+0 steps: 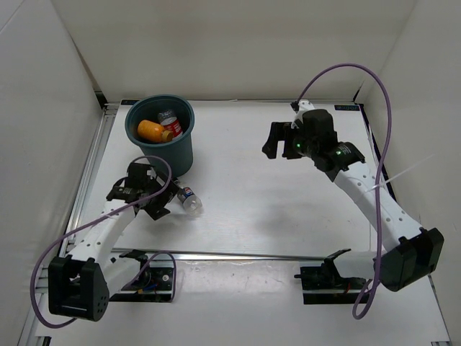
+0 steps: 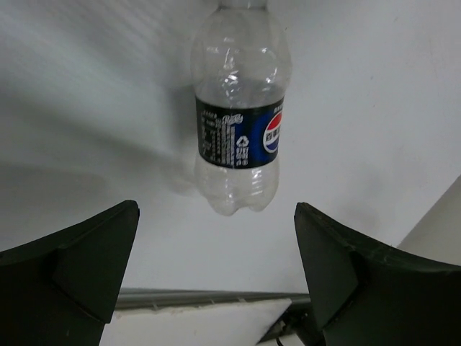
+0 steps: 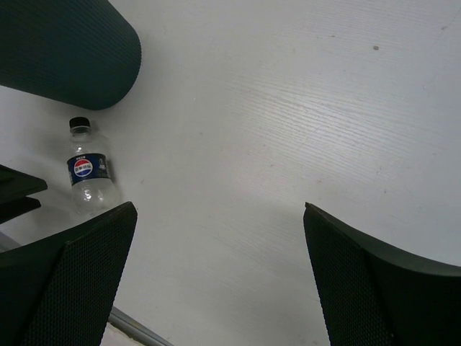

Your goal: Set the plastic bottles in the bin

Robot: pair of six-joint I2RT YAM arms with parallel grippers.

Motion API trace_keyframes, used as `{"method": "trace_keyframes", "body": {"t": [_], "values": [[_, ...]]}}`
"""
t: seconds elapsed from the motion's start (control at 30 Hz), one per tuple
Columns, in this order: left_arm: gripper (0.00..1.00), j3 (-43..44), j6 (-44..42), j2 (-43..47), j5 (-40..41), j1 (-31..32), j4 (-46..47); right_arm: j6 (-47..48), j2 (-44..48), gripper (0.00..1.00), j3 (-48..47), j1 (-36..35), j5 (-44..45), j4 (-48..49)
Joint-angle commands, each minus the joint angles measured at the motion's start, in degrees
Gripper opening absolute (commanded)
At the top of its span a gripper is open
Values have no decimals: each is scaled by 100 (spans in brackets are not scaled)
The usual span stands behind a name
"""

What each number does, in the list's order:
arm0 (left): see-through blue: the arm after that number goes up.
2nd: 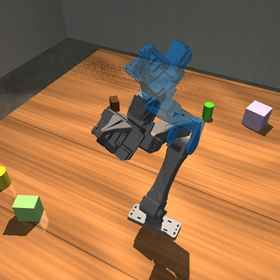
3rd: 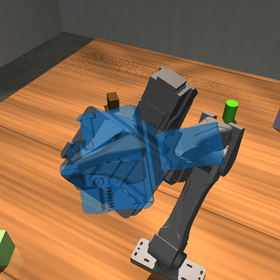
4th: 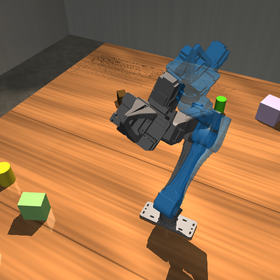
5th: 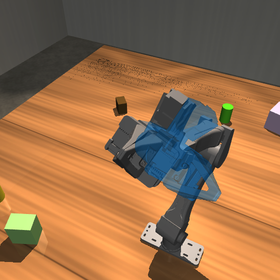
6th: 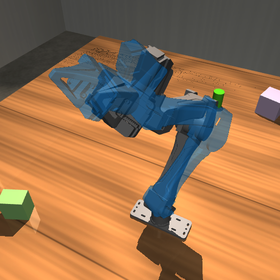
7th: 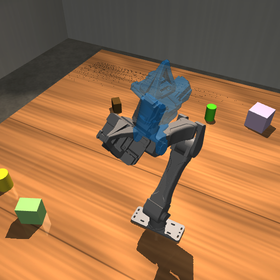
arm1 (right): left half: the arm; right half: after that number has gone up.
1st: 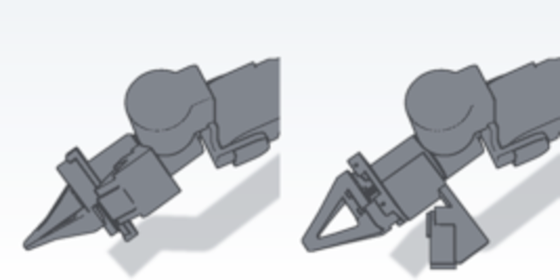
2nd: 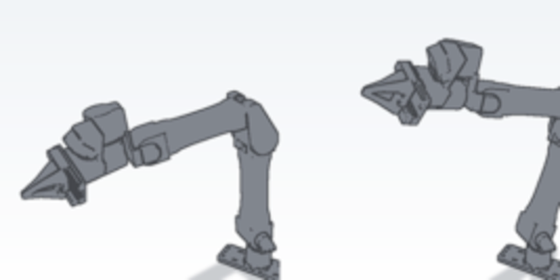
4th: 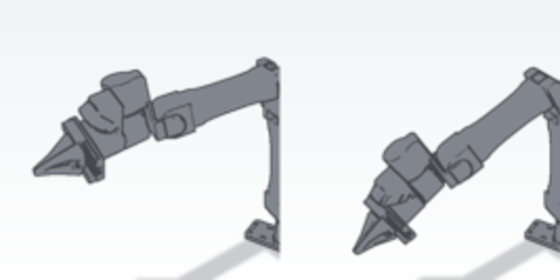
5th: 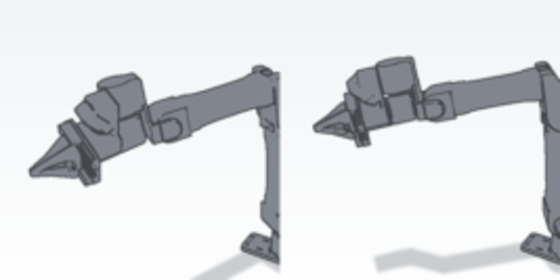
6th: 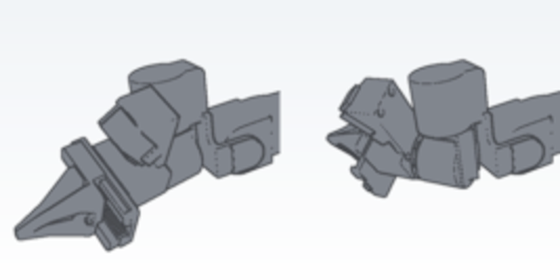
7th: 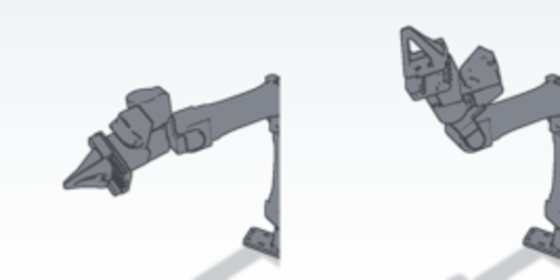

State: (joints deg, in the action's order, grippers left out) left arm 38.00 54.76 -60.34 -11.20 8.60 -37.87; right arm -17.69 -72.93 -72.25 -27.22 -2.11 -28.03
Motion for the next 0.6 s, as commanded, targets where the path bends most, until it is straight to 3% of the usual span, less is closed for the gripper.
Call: {"method": "trace_keyframes", "body": {"t": [0.0, 0.37, 0.57], "values": [[100, 32, -124, -135, 706, 220, 569, 117, 147, 100, -52, 129, -123, 8], [100, 560, -18, -1489, 1093, 1029, 965, 275, 323, 100, -35, 130, -255, -168], [99, 560, 184, -1683, 1199, 1030, 1018, 328, 587, 100, 202, 130, -202, -273]]}}
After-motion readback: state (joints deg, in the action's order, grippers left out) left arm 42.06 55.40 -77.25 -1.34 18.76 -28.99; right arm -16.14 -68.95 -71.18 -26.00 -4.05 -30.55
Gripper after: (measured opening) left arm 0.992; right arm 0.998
